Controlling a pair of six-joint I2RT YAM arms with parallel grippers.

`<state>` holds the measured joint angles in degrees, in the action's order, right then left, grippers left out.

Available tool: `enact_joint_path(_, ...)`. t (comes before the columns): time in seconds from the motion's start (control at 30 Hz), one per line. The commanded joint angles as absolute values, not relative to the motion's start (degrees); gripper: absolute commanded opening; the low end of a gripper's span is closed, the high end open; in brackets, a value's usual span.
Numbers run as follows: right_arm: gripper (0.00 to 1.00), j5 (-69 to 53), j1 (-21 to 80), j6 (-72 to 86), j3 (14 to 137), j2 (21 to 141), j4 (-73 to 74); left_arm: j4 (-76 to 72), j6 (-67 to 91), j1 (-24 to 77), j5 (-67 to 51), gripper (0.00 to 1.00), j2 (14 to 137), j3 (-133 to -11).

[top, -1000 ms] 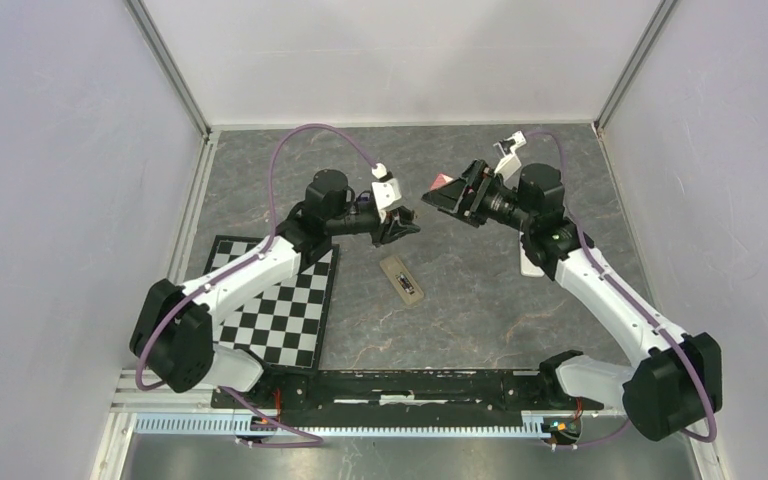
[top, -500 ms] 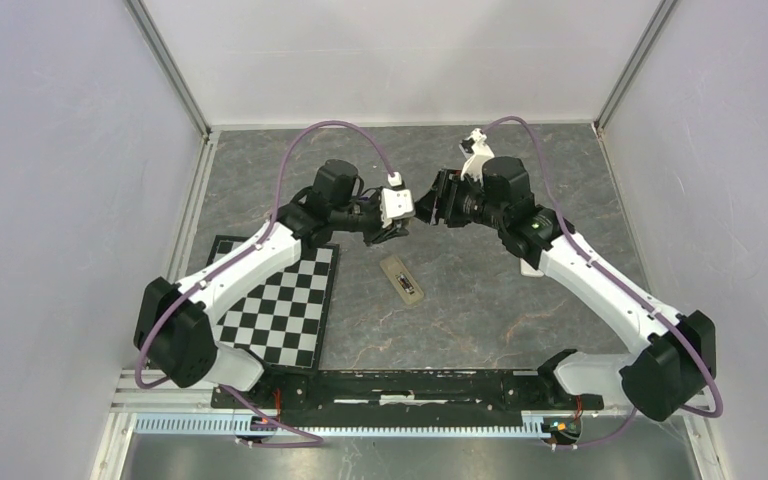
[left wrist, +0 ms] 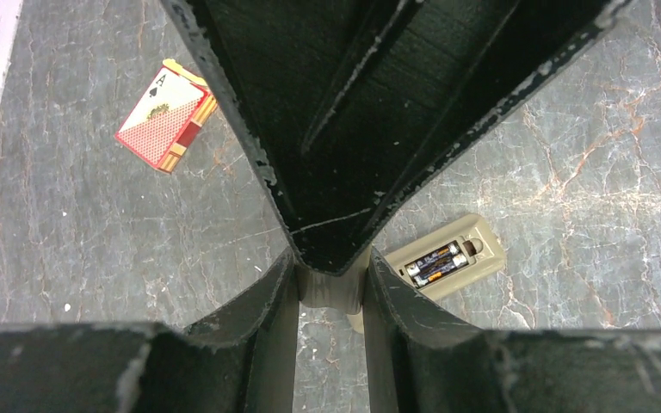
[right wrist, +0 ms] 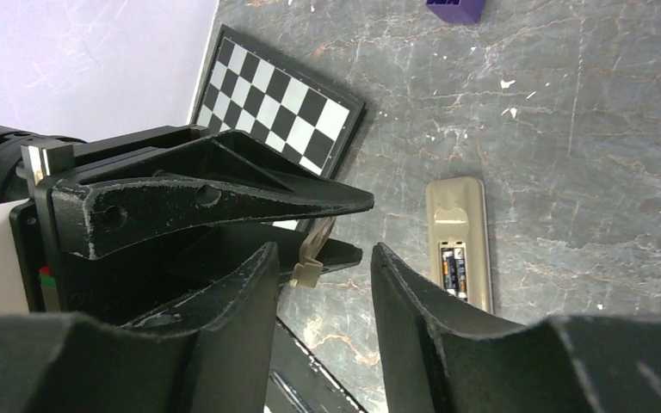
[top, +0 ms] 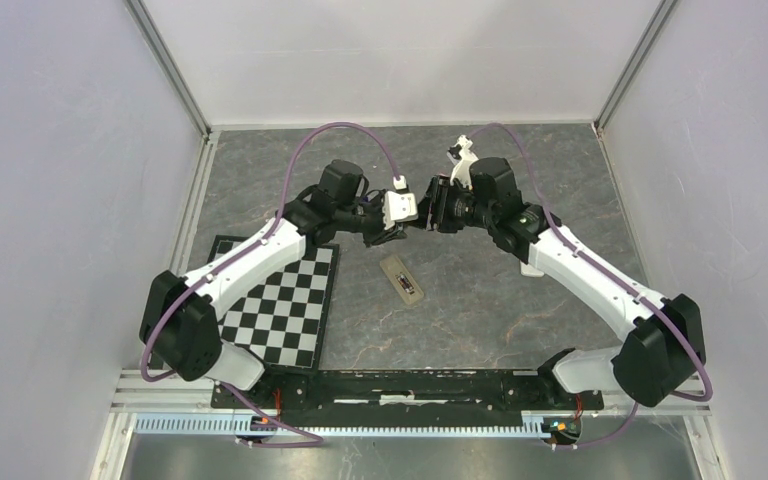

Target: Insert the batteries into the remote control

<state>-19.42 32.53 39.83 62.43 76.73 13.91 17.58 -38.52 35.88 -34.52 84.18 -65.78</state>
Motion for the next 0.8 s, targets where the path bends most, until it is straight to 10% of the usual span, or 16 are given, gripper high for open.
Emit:
enact_joint_path(0.0, 0.44, -22.1, 32.8, 42.5, 64.7, 77.5, 12.6, 18.2, -41.5, 36.4, -34.1, 0.22, 84.8, -68.4)
enact_joint_path(0.33, 0.17, -24.9, 33.0, 46.2, 63.6, 78.2, 12.4, 19.2, -40.7, 36.5, -34.5, 0.29, 85.5, -68.9)
enact_joint_path(0.47, 0.01, -23.7, 32.9, 47.6, 63.0, 77.2, 12.2, 16.3, -38.0, 36.5, -32.7, 0.47, 85.0, -67.5)
enact_joint_path(0.63, 0.00, -21.5, 32.8, 48.8, 62.5, 75.6, 11.8, 9.2, -32.1, 36.5, -29.9, 0.99, 83.1, -63.0)
enact_joint_path(0.77, 0.00, -19.5, 32.1, 49.0, 61.3, 74.2, 11.6, 3.8, -25.3, 36.0, -26.8, 1.00, 79.4, -57.8)
